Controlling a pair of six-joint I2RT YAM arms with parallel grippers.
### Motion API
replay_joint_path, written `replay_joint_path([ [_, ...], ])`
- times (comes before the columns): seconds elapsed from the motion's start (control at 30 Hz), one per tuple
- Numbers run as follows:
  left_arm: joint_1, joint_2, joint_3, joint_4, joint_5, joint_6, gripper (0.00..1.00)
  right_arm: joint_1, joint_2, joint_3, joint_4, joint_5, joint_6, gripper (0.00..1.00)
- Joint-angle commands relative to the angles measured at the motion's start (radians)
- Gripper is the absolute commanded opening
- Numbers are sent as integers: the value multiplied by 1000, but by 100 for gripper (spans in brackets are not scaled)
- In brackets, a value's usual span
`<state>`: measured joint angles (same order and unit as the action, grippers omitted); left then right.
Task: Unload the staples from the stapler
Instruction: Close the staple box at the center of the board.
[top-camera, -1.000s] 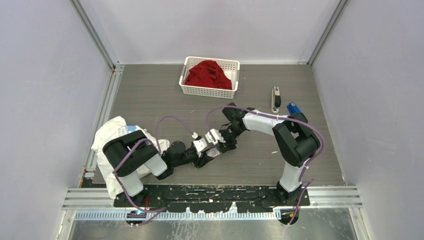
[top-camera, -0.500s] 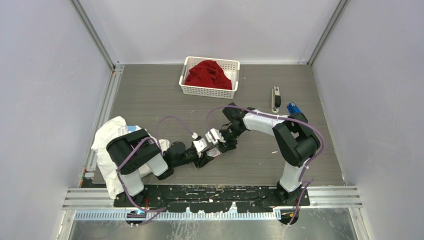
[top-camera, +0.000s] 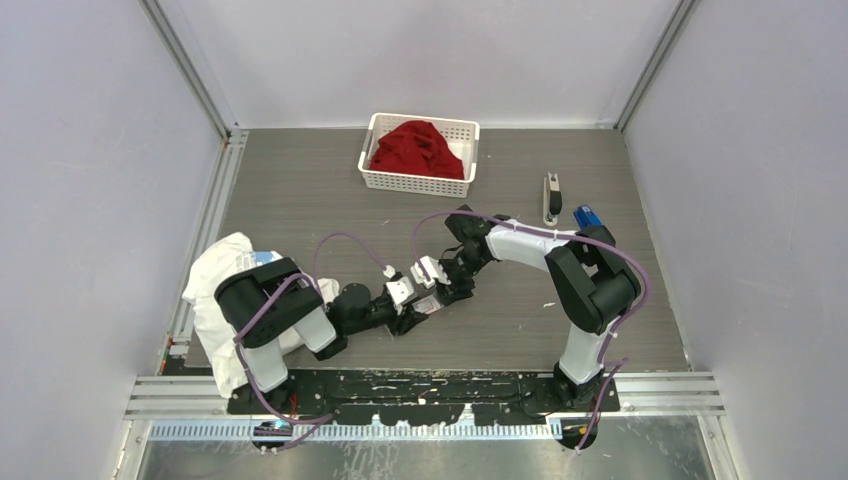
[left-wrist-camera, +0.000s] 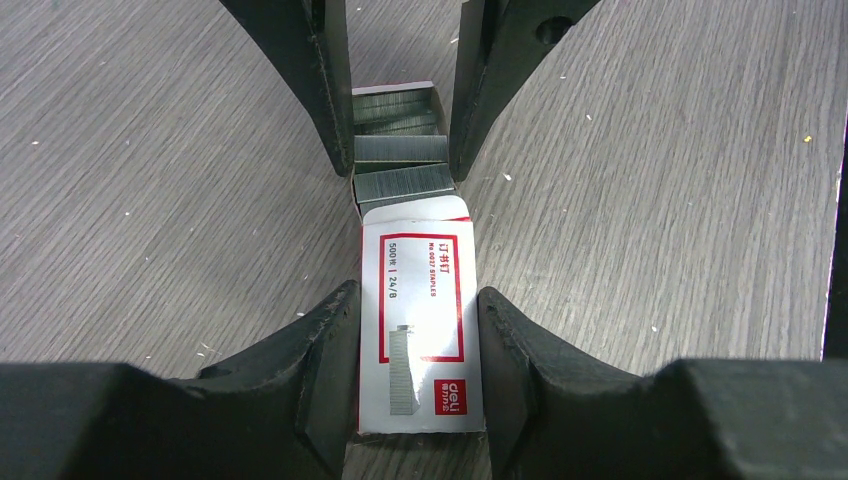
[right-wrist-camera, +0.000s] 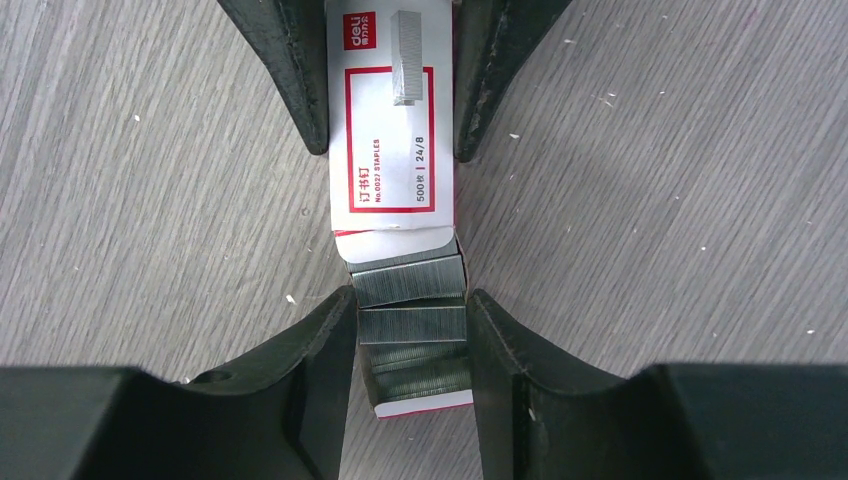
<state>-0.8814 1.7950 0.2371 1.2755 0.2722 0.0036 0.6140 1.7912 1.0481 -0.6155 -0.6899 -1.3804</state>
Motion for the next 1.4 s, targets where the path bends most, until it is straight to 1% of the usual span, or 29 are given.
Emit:
replay_joint_path([
  [0.0, -5, 46, -32, -173, 14, -7, 45, 1, -24, -12, 56, 27, 24, 43],
  [0.37, -4, 58, -33, -166, 11, -8, 45, 0, -26, -9, 65, 56, 40, 43],
  [0.93, -3, 72, -49, -124, -14, -38, 45, 0, -33, -26, 88, 46, 49, 41],
  [1.37, -3, 96, -38, -106, -30, -63, 45, 25, -33, -28, 85, 38, 51, 41],
])
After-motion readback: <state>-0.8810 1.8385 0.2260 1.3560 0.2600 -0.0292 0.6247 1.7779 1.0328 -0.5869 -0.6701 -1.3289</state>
